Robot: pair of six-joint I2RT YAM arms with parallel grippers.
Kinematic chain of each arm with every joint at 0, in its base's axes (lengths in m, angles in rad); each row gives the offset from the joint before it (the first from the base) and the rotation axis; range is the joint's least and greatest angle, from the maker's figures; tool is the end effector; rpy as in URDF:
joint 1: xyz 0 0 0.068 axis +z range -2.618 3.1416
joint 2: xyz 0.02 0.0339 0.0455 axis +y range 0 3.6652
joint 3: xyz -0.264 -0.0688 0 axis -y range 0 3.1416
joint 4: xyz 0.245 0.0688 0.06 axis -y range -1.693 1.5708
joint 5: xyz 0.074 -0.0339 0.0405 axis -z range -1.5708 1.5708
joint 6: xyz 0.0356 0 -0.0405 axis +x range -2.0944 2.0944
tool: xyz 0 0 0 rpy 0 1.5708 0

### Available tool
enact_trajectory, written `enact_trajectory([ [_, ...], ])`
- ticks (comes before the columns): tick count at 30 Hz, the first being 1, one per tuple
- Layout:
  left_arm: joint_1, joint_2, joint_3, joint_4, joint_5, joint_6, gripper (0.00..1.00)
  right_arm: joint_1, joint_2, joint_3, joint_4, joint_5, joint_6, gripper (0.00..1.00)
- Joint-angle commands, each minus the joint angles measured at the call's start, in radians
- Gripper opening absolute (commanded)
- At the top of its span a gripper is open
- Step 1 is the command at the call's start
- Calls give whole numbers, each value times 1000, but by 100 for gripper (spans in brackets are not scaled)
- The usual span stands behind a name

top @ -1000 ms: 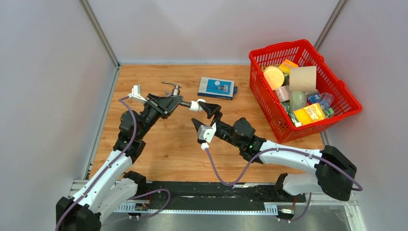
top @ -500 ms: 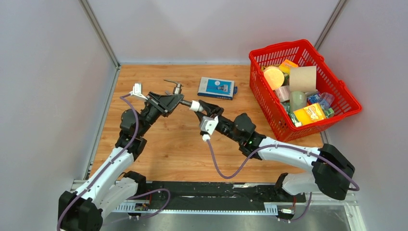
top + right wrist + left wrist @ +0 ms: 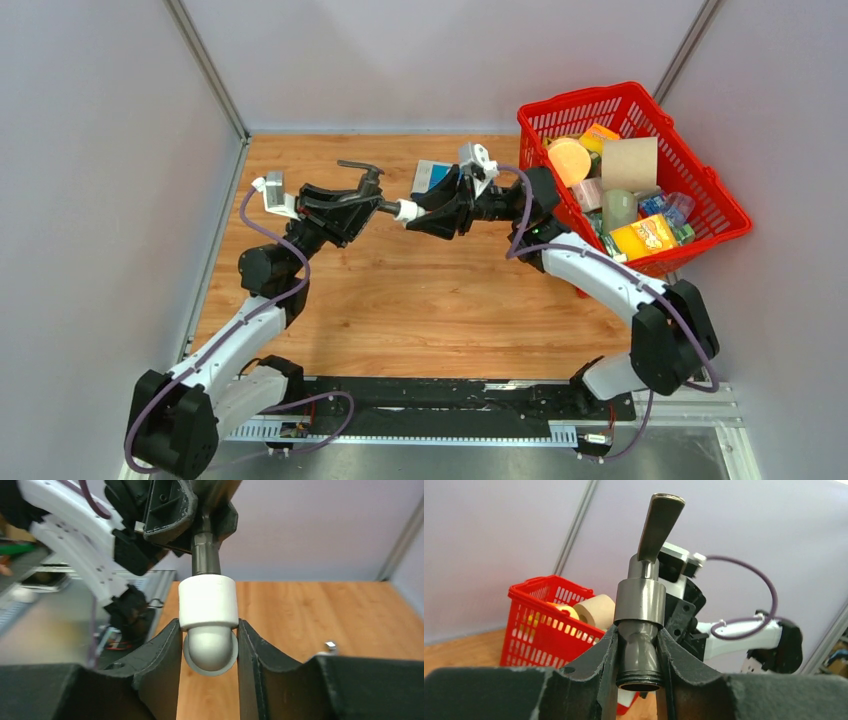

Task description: Install the water faucets

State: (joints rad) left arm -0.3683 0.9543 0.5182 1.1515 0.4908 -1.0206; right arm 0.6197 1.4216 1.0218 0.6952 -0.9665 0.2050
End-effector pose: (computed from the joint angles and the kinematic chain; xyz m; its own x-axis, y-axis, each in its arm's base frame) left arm 0.1753 -0.0856 0.3489 -0.2337 -0.7157 -0.6582 0.8612 0.1619 -0.4818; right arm 0.2434 0.2097 0.3619 0.0344 0.1666 -0.9854 -0.9988 -0.0292 -0.0398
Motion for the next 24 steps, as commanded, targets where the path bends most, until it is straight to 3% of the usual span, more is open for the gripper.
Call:
enact_trajectory([
  [1, -18, 46, 25, 415, 262, 134, 0, -11, 103, 70, 147, -164, 515, 0],
  [3, -18, 54, 34, 421, 290, 160, 0, -23, 128, 80, 176, -169, 591, 0],
  [6, -18, 57, 11, 425, 235, 174, 0, -32, 105, 45, 164, -120, 530, 8],
  [10, -18, 26, -26, 291, 90, 130, 0, -32, 4, -9, 17, 27, 259, 45],
  [13, -17, -26, -20, 95, -3, 119, 0, -32, -70, -23, -123, 135, 40, 61],
  [18, -18, -147, 20, -351, -216, 94, 0, -12, -164, -74, -172, 253, -177, 66],
  [24, -18, -221, 112, -754, -394, -15, 0, 159, -256, -190, -184, 529, -651, 72],
])
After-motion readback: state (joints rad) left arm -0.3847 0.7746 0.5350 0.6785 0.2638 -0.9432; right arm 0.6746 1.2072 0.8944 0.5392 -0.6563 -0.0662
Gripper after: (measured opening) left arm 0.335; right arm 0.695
